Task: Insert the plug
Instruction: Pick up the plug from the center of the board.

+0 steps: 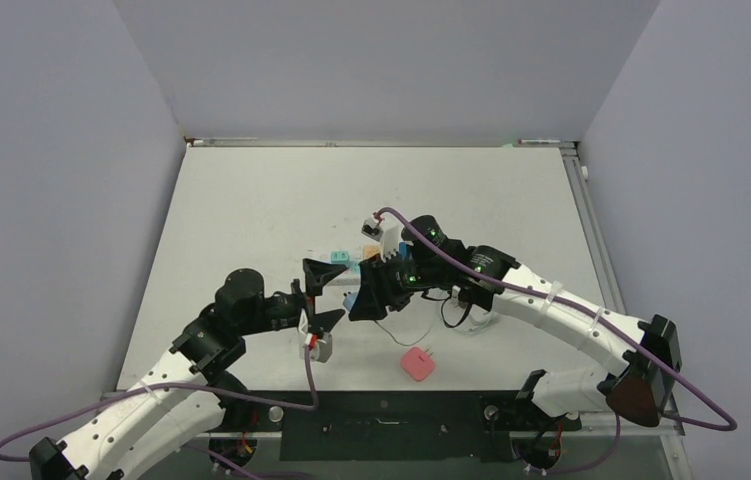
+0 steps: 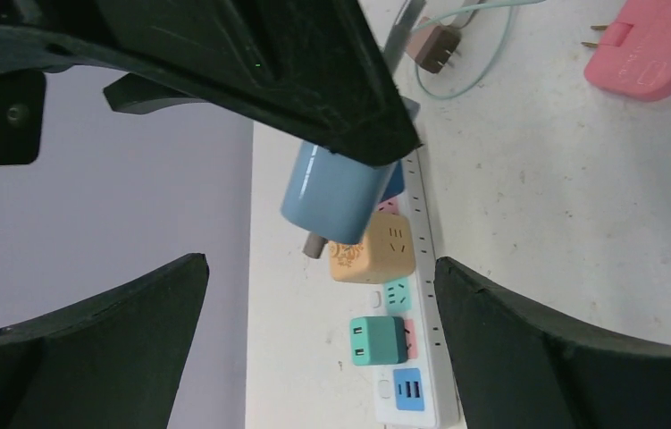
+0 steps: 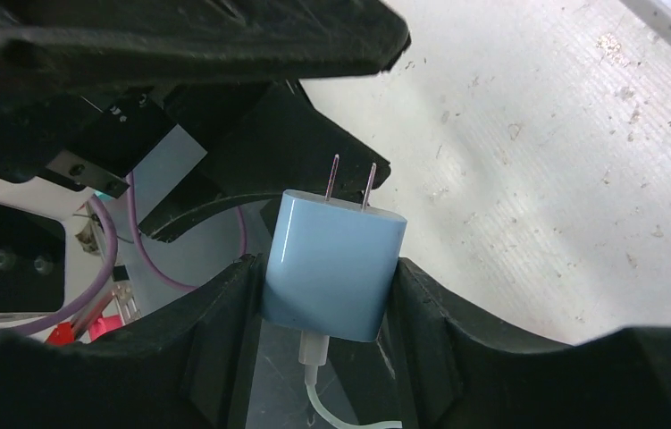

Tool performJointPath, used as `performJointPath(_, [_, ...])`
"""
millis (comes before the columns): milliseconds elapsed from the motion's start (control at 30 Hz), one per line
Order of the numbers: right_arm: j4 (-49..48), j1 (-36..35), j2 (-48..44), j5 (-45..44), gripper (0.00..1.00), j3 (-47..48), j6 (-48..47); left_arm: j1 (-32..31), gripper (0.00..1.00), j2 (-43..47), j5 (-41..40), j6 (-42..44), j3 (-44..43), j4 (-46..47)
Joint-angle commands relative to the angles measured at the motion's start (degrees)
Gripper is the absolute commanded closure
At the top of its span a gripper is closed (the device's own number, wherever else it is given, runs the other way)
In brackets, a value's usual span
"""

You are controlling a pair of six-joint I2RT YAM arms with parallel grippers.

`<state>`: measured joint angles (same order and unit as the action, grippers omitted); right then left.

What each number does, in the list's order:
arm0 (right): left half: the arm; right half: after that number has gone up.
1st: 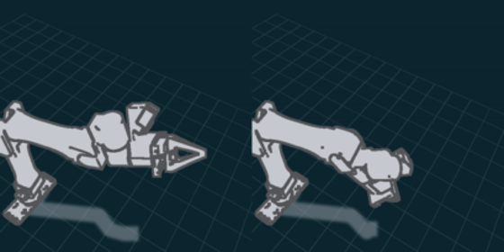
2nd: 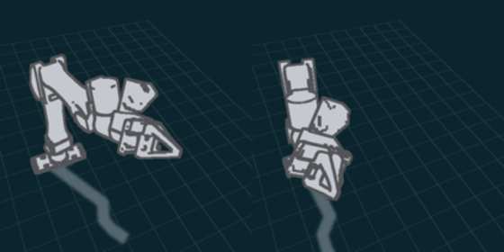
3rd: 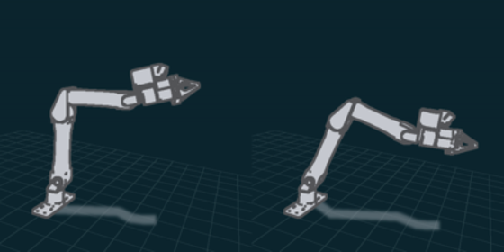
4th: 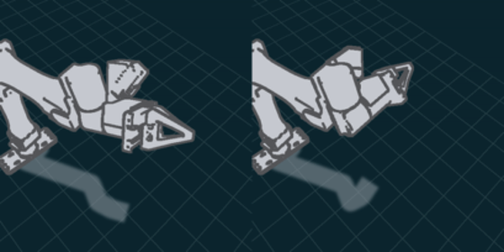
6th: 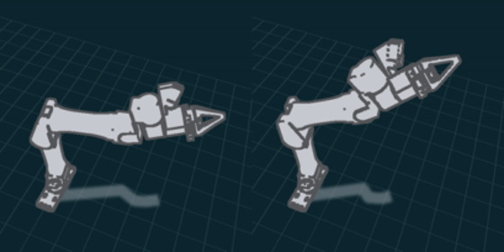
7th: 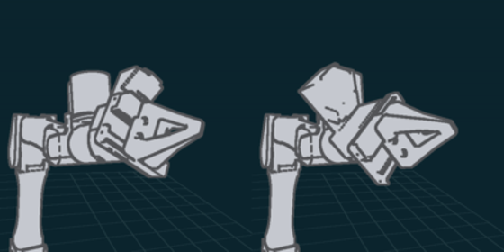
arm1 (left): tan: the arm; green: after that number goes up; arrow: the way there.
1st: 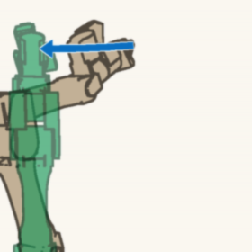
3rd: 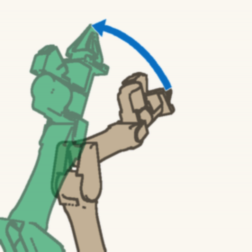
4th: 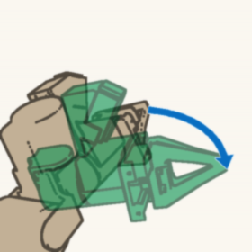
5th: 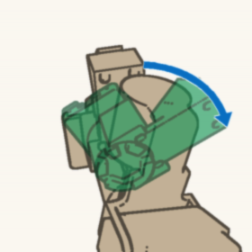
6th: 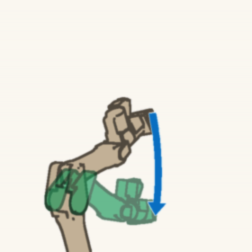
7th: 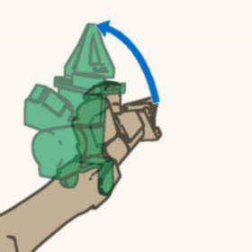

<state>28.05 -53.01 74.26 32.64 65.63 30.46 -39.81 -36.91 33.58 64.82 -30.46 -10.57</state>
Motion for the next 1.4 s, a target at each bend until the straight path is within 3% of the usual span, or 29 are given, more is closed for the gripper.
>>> performJointPath(0, [-0.73,-0.20,0.04,2.82,0.70,1.12,-0.97,-0.43,0.04,0.22,-1.71,-2.12,-1.58,6.20])
performJointPath(100, [-0.75,-0.22,0.81,3.13,0.70,1.30,-0.86,-1.39,0.01,0.95,1.33,-2.94,-1.66,5.14])
performJointPath(267, [-2.42,-0.20,1.53,4.62,0.68,1.41,-0.38,-6.47,0.27,-0.76,1.95,0.92,-3.66,0.08])
performJointPath(400, [-2.17,-0.25,1.64,5.01,0.68,1.61,-0.47,-8.17,0.53,-2.43,0.93,3.27,-4.22,-0.51])
performJointPath(500, [-2.23,-0.16,0.92,5.30,0.67,1.29,-0.51,-8.18,0.83,-4.27,0.01,3.06,-5.54,-1.67])
performJointPath(567, [-2.07,-0.16,0.28,5.33,0.63,1.33,-0.59,-8.18,0.98,-5.22,-0.77,2.38,-6.23,-2.19])
performJointPath(600, [-1.64,-0.08,0.06,5.06,0.56,1.62,-0.92,-8.21,1.00,-5.41,-0.97,1.38,-6.30,-1.75])
performJointPath(700, [1.50,0.54,-0.44,0.96,0.14,3.80,-3.14,-8.25,1.00,-5.75,-1.63,-4.10,-6.53,0.63])
performJointPath(800, [3.40,3.95,-2.57,-6.22,0.02,6.78,-6.36,-8.28,1.00,-7.36,-4.28,-15.70,-8.24,2.83])
performJointPath(967, [-0.07,7.25,-9.38,-17.22,0.10,10.90,-10.00,-7.49,1.00,-12.46,-10.02,-40.38,-13.26,3.16])
performJointPath(1067, [0.29,7.51,-11.85,-17.79,0.10,11.35,-9.86,-3.84,1.00,-15.21,-11.23,-54.82,-15.02,4.46])
performJointPath(1200, [-3.68,7.48,-15.75,-11.23,0.08,5.03,-7.34,5.51,1.00,-22.03,-8.34,-73.08,-20.45,5.73])
performJointPath(1267, [-8.62,7.49,-18.63,-6.17,0.06,-0.04,-6.04,9.76,1.00,-26.00,-1.26,-81.26,-24.40,8.31])
performJointPath(1367, [-16.20,7.55,-22.46,2.53,0.05,-6.31,-4.70,11.20,1.00,-29.53,8.32,-88.96,-28.30,15.29])
